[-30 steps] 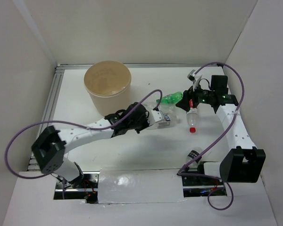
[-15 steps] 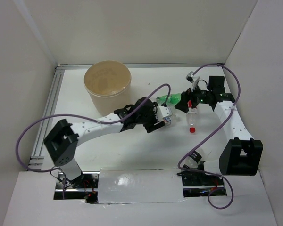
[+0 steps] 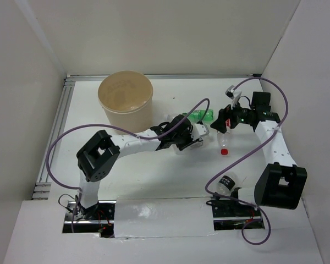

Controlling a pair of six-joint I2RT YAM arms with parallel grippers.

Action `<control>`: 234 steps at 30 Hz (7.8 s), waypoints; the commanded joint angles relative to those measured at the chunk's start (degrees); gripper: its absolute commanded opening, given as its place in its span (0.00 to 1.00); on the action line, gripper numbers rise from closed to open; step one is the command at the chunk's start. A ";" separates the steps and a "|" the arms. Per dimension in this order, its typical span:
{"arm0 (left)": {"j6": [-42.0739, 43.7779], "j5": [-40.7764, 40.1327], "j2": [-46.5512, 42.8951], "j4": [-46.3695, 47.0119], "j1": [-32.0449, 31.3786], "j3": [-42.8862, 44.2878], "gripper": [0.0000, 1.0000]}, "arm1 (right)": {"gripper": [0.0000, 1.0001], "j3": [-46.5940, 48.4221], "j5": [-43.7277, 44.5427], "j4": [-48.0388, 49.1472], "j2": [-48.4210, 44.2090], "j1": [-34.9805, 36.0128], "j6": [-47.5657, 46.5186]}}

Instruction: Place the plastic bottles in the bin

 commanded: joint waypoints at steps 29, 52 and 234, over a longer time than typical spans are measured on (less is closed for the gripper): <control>-1.39 4.62 -1.92 -3.96 -0.05 -1.18 0.00 | 0.90 -2.10 -2.91 0.36 -0.11 -3.25 -1.10; 0.28 3.91 -13.89 -9.14 2.68 1.46 0.95 | 0.94 -2.10 -3.44 0.89 0.51 -4.30 -1.10; -26.45 -15.06 -21.42 5.27 1.52 -6.55 0.00 | 0.28 2.29 -26.64 1.78 -8.02 -26.10 13.76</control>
